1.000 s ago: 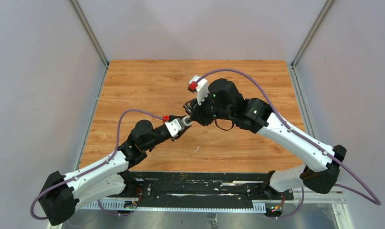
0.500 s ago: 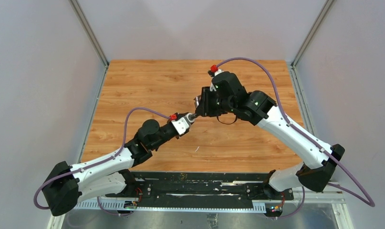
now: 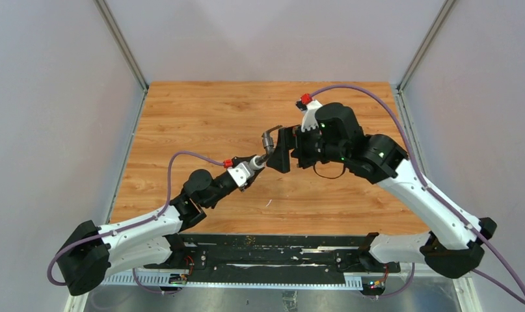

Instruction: Install the water faucets

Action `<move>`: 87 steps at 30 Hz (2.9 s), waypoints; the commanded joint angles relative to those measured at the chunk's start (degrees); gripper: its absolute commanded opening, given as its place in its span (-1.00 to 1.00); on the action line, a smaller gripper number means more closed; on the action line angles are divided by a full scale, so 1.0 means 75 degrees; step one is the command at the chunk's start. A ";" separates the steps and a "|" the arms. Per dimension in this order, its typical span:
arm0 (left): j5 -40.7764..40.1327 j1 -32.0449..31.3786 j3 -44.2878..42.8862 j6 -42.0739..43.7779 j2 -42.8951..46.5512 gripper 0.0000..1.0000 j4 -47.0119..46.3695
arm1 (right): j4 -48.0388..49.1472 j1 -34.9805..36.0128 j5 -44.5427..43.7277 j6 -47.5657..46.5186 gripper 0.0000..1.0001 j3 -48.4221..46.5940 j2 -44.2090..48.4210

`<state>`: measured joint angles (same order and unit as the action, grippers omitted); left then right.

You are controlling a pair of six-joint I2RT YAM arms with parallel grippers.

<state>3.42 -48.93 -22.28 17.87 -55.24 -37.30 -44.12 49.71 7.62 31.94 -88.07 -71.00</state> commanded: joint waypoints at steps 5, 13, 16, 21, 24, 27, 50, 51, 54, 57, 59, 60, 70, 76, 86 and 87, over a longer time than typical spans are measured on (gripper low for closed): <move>0.1964 0.0647 0.0168 -0.1095 0.0054 -1.00 -0.0721 | -0.0103 -0.0089 -0.0221 -0.4049 0.94 0.0903 0.2112; 0.6171 0.1589 -0.0581 -0.1381 -0.0227 -1.00 0.0585 | 0.0284 -0.0091 0.1276 -0.8928 0.99 0.1293 0.2545; 0.6960 0.1587 -0.0638 -0.1226 -0.0176 -1.00 0.0833 | -0.0853 -0.0089 0.2447 -1.1000 0.99 0.0946 0.2201; 0.7819 0.1597 -0.0520 -0.0585 0.0089 -1.00 0.1367 | -0.2503 -0.0079 0.3359 -1.3028 0.99 -0.0035 0.1437; 0.7668 0.1602 -0.0555 -0.0606 0.0064 -1.00 0.1513 | -0.2761 -0.0078 0.3954 -1.3580 0.99 -0.0196 0.1278; 0.7566 0.1600 -0.0716 -0.0780 -0.0028 -1.00 0.1528 | -0.2796 -0.0040 0.4702 -1.3637 0.99 -0.0153 0.1162; 0.7024 0.1602 -0.1025 -0.0846 -0.0213 -1.00 0.1540 | -0.2054 0.0654 0.3446 -1.2489 0.07 -0.0153 -0.0431; 0.6861 0.1602 -0.1024 -0.0888 -0.0189 -1.00 0.1540 | -0.2032 0.0655 0.3425 -1.2426 -0.24 -0.0169 -0.0457; 0.6216 0.1596 -0.1068 -0.1085 -0.0061 -1.00 0.1540 | -0.1889 0.0655 0.3255 -1.2009 -0.77 -0.0203 -0.0544; 0.5294 0.1589 -0.1111 -0.1266 0.0155 -1.00 0.1541 | -0.1511 0.0661 0.2804 -1.1167 -1.00 -0.0191 -0.0651; 0.4728 0.1590 -0.1097 -0.1230 0.0340 -1.00 0.1551 | -0.1267 0.0661 0.2291 -1.0351 -1.00 -0.0238 -0.0792; 0.4402 0.1590 -0.1081 -0.1173 0.0445 -1.00 0.1551 | -0.1124 0.0664 0.1939 -0.9779 -1.00 -0.0290 -0.0893; 0.1067 0.0632 -0.0978 0.0470 0.0679 -1.00 0.1528 | -0.0891 0.0120 0.0300 -0.3781 -1.00 -0.0876 -0.2130; 0.0325 0.0185 -0.0958 0.0952 0.0292 -1.00 0.1446 | -0.0879 -0.0211 0.1641 -0.1552 -1.00 -0.0715 -0.2271; 0.0270 -0.0074 -0.0705 0.0882 0.0329 -1.00 0.1250 | -0.0727 -0.0685 0.2438 -0.0491 -0.52 -0.0574 -0.1913; 0.0331 -0.0074 -0.0688 0.0813 0.0351 -1.00 0.1237 | -0.0696 -0.0679 0.2435 -0.0554 -0.40 -0.0562 -0.1836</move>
<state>4.34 -48.47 -27.29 24.51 -53.89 -18.37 -50.68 44.47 21.21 23.55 -93.23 -86.89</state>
